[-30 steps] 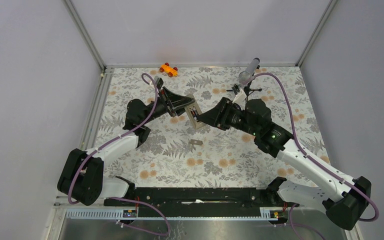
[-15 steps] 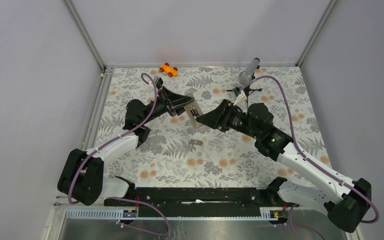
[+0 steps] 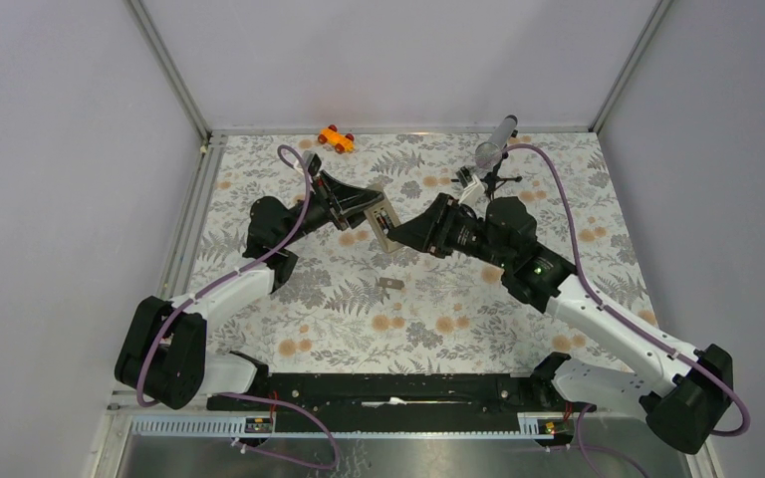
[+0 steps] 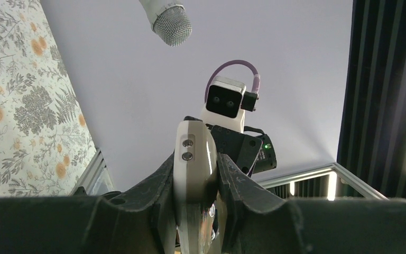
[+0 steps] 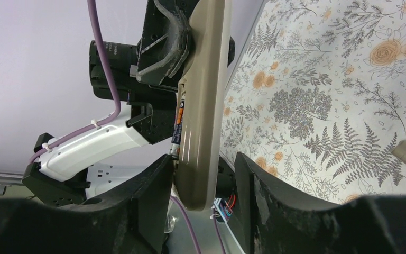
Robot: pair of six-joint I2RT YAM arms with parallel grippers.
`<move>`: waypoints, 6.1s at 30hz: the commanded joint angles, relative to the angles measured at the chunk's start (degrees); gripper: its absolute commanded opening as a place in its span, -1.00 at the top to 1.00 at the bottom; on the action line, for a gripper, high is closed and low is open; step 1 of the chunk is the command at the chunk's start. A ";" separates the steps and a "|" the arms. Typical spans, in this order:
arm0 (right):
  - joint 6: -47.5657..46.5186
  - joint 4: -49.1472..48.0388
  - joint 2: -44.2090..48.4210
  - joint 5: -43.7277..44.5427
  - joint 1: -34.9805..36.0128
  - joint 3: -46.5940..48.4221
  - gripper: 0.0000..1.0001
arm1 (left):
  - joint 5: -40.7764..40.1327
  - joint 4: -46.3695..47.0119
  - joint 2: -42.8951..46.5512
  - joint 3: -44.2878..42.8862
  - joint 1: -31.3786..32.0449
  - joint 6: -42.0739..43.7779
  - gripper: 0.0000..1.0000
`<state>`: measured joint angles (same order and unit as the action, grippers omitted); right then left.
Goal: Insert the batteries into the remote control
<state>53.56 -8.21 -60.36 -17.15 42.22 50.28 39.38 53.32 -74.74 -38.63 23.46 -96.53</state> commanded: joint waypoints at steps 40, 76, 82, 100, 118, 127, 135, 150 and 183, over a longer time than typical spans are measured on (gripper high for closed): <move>-0.06 -10.65 -2.95 -9.95 -0.49 0.17 -0.84 | 9.02 -6.36 8.92 -3.76 -2.98 19.37 1.00; 0.33 -23.01 -11.38 -23.91 -0.52 -0.44 -0.61 | 11.54 -6.02 11.34 -4.20 -2.94 23.99 0.79; 1.87 -26.72 -14.61 -26.97 -0.52 0.49 -0.26 | 8.50 -6.69 11.22 -3.49 -2.98 23.17 0.74; -18.98 -1.04 -6.00 -10.25 -0.51 -0.94 -0.83 | -4.81 -40.73 17.19 -3.75 -13.10 36.49 1.00; -65.53 14.94 -26.91 10.95 5.73 3.21 -0.14 | -19.89 -73.53 22.82 -7.19 -25.98 49.53 1.00; -80.22 17.47 -34.29 13.78 8.14 6.74 -0.23 | -16.77 -72.09 21.04 -7.57 -29.48 50.59 1.00; -83.93 24.47 -40.99 12.14 8.15 13.88 -0.25 | -14.06 -69.46 19.50 -6.56 -31.74 50.30 1.00; -82.53 35.40 -52.87 12.42 7.61 26.03 0.09 | -10.93 -68.60 16.96 -6.83 -33.34 50.69 1.00; -46.48 30.24 -41.57 15.57 3.37 24.31 0.11 | -7.86 -67.13 21.42 -0.57 -33.57 48.03 1.00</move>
<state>15.64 25.78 -107.39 -1.74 45.25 74.59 29.89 -15.68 -55.40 -38.85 -9.78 -48.71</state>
